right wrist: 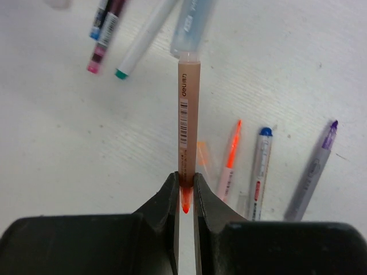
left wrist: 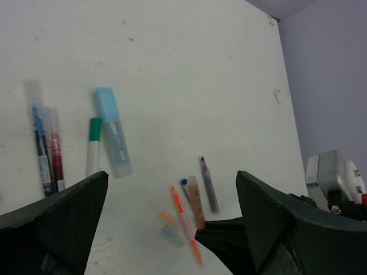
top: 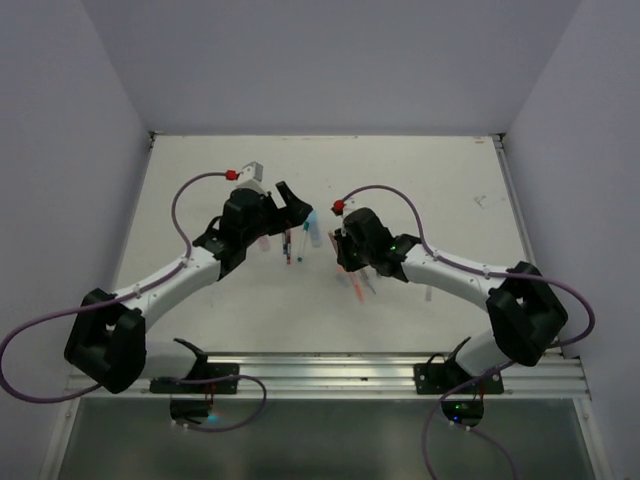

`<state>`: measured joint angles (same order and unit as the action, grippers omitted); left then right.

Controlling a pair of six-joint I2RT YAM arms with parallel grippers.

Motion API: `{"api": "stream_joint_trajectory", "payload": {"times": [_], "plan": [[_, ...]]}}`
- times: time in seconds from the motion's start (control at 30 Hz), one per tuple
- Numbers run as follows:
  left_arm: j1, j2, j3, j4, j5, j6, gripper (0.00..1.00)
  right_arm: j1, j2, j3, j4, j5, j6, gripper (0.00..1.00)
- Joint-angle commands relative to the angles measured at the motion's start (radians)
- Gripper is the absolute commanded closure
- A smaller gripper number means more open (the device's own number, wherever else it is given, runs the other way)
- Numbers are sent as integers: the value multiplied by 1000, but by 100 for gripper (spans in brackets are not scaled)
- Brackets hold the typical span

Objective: Open the pen caps

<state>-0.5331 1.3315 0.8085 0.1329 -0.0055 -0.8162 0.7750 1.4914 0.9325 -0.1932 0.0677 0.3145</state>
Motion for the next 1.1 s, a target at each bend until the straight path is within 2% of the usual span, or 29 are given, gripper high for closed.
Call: {"api": "stream_joint_trajectory", "payload": {"times": [0.0,0.17,0.23,0.33,0.37,0.6,0.9,1.07], "plan": [[50,-77,21,-67,-88,55,3,-28,41,3,-110,58,-15,100],[79,-133,18,-116,-129,101,0,-42,133,60,-170,80,-9,100],[79,-150,27,-168,-134,124,0,-43,156,74,-181,83,-11,97],[79,-167,27,-205,-143,144,0,-45,178,86,-180,87,-11,86],[79,-173,26,-213,-146,152,0,-45,173,91,-180,87,-9,79],[79,-192,18,-263,-163,178,0,-45,133,153,-184,95,-18,58],[82,-204,14,-268,-174,190,0,-22,230,282,-115,53,27,53],[87,-206,-8,-266,-171,189,0,6,354,390,-103,89,86,48]]}}
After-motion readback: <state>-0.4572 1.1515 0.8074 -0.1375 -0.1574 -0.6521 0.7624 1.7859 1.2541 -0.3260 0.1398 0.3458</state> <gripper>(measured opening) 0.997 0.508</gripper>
